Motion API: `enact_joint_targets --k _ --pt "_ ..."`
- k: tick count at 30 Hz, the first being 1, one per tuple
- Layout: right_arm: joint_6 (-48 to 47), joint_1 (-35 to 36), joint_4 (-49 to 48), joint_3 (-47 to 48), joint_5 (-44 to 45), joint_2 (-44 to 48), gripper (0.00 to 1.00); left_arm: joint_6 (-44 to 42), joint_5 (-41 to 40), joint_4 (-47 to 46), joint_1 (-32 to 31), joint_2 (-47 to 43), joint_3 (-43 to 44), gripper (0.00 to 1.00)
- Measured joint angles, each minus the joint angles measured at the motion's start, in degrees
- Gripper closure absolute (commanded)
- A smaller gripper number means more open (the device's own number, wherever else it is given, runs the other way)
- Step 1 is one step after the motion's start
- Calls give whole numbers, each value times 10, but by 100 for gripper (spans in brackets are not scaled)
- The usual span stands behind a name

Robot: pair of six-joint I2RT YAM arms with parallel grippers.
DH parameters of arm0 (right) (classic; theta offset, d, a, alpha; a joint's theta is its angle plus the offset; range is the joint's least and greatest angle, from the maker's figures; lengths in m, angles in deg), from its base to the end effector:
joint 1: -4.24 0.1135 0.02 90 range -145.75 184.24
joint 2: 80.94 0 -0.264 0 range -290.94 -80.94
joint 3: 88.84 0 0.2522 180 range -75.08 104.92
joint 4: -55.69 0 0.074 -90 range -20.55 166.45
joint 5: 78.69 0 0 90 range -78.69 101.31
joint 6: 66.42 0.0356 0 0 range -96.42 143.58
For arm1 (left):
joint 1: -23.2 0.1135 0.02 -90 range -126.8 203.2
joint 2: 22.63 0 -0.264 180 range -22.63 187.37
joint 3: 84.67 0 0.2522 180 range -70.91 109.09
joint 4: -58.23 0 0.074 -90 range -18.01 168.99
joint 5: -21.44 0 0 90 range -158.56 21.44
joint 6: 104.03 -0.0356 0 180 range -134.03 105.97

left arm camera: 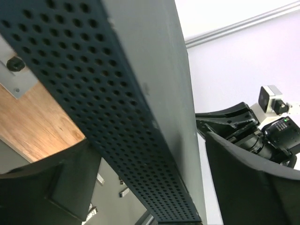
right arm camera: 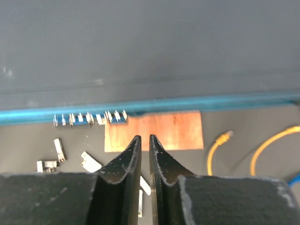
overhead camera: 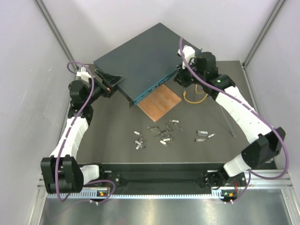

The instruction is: Insert the plug into the switch port

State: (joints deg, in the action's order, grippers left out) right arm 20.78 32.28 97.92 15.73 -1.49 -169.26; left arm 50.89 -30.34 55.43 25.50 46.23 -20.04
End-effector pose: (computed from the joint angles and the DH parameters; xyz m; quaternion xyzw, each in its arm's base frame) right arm 0.3071 0.1725 0.4003 -0.2810 0.7966 0.2073 0.4934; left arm 0.2789 -0.0108 0.3386 -0.1841 0.6899 -0.5431 0.4419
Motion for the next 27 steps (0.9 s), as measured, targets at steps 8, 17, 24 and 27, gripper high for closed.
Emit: enact_joint_targets --k 8,17,24,27 --pt "-5 -56 -20 -84 -54 117 70 -5 15 -3 45 -58 -25 1" --pt "4 -134 -10 -176 -94 221 6 -122 61 218 185 -107 27 1" --pt "3 -179 26 -249 -81 281 0 -435 19 506 198 -98 155 1" --pt "2 -193 43 -284 -69 286 0 -539 -22 576 198 -93 167 1"
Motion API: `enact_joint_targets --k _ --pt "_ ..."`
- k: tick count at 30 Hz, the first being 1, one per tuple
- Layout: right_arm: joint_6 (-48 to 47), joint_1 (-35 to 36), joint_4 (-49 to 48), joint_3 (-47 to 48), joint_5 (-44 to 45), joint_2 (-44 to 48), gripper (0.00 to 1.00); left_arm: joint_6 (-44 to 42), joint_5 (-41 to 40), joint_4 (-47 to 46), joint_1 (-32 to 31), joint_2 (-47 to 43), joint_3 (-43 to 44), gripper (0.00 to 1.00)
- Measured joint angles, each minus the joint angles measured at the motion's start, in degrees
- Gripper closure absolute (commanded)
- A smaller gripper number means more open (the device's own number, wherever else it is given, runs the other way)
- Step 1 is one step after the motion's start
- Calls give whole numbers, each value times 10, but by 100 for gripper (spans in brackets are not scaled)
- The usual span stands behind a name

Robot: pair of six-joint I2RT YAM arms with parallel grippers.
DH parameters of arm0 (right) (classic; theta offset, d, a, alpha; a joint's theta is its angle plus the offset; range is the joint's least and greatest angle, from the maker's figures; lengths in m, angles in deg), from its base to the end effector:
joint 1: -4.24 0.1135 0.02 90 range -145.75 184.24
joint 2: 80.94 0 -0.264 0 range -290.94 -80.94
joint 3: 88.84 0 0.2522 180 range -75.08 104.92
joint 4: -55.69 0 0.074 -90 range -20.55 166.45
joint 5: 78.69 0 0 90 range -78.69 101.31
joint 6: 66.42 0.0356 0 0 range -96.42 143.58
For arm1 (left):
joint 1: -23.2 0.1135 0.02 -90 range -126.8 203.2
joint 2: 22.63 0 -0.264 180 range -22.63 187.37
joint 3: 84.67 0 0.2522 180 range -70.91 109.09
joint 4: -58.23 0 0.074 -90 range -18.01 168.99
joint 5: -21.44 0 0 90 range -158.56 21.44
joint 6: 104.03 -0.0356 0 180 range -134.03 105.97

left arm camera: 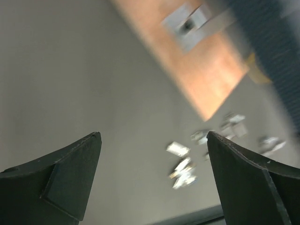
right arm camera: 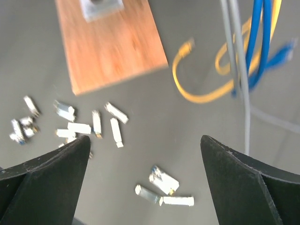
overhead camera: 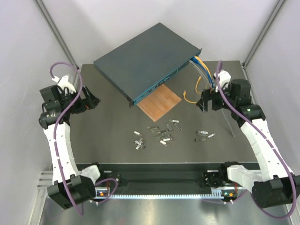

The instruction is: Insert the plug into the switch port

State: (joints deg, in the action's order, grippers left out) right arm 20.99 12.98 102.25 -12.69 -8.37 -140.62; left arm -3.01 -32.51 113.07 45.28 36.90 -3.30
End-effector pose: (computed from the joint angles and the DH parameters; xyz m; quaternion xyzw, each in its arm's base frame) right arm 0.2172 0.0455 0.3590 -0.1692 0.8411 0.1742 0.4833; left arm 0.1992 0.0582 0.3789 -0.0965 0.8431 -0.2269 0.4778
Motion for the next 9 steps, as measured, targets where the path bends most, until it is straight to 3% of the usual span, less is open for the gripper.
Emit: enact_joint_targets --k 5,9 --pt "-4 -8 14 -56 16 5 0 -125 -67 77 -5 14 -18 1" --pt "-4 -8 23 -75 16 11 0 -169 -99 100 -19 14 -40 1"
